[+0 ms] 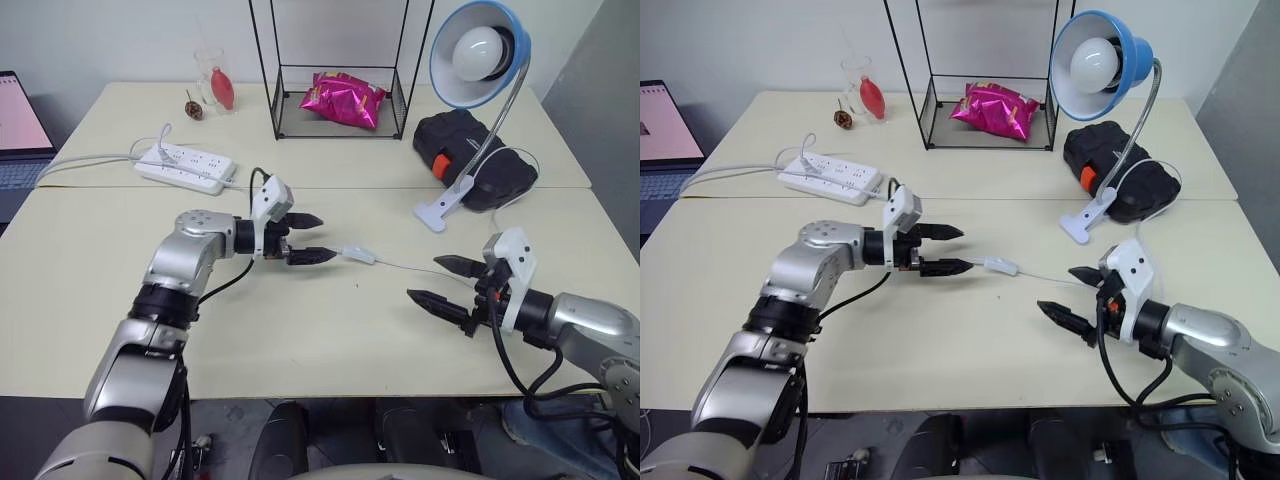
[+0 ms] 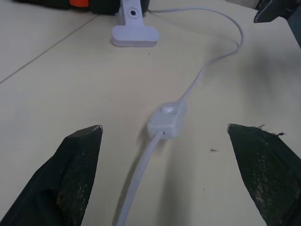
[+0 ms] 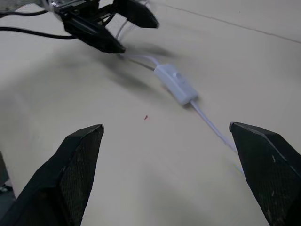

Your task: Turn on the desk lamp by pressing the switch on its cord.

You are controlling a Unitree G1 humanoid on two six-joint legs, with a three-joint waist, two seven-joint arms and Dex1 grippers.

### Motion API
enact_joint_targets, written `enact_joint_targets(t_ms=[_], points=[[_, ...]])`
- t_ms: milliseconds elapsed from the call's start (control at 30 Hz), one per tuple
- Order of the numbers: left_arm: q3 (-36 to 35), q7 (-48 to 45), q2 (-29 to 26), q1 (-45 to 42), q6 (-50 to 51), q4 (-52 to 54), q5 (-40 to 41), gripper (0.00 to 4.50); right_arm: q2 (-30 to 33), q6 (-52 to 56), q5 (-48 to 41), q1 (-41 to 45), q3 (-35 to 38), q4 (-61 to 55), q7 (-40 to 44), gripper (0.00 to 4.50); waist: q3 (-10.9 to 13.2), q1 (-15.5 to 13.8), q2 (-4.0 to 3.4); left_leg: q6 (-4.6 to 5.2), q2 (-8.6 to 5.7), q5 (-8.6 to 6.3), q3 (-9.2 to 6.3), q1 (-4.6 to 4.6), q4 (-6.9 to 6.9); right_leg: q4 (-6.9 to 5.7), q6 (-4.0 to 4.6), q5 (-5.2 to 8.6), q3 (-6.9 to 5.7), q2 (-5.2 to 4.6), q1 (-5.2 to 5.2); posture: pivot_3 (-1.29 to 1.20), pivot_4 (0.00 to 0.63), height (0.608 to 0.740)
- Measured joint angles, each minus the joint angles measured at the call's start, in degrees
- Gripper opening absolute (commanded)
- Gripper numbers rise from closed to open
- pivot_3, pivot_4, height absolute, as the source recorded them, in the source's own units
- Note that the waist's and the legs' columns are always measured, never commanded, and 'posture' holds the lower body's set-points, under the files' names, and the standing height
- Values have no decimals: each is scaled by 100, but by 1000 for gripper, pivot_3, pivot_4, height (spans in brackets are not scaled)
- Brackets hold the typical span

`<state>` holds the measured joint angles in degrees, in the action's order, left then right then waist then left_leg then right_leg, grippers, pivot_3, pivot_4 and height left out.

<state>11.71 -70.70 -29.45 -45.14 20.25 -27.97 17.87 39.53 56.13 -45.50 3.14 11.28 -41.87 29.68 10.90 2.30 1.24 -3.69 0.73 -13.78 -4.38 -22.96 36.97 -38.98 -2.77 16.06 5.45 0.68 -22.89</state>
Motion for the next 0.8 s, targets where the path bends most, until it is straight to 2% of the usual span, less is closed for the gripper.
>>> enact_joint_targets(t_ms=[267, 633, 800], points=[[387, -526, 624, -811, -1044, -2141, -876, 4428, -1, 402, -538, -216, 137, -501, -619, 4500, 0, 25, 1, 1, -1, 0, 1, -2, -1, 0, -11, 6, 3, 2, -3, 0, 150, 740], [356, -779, 1109, -1406, -1485, -3316, -1265, 4428, 106, 450, -983, -432, 341, -714, -1020, 4500, 0, 30, 3, 1, -1, 0, 0, -4, 0, -1, -12, 6, 4, 3, -3, 0, 150, 740], [270, -879, 1182, -1420, -1554, -3508, -1354, 3488, 209, 440, -1041, -451, 341, -732, -1113, 4500, 0, 42, 4, 1, -1, 0, 0, -3, 0, -2, -13, 6, 3, 3, -3, 0, 150, 740]])
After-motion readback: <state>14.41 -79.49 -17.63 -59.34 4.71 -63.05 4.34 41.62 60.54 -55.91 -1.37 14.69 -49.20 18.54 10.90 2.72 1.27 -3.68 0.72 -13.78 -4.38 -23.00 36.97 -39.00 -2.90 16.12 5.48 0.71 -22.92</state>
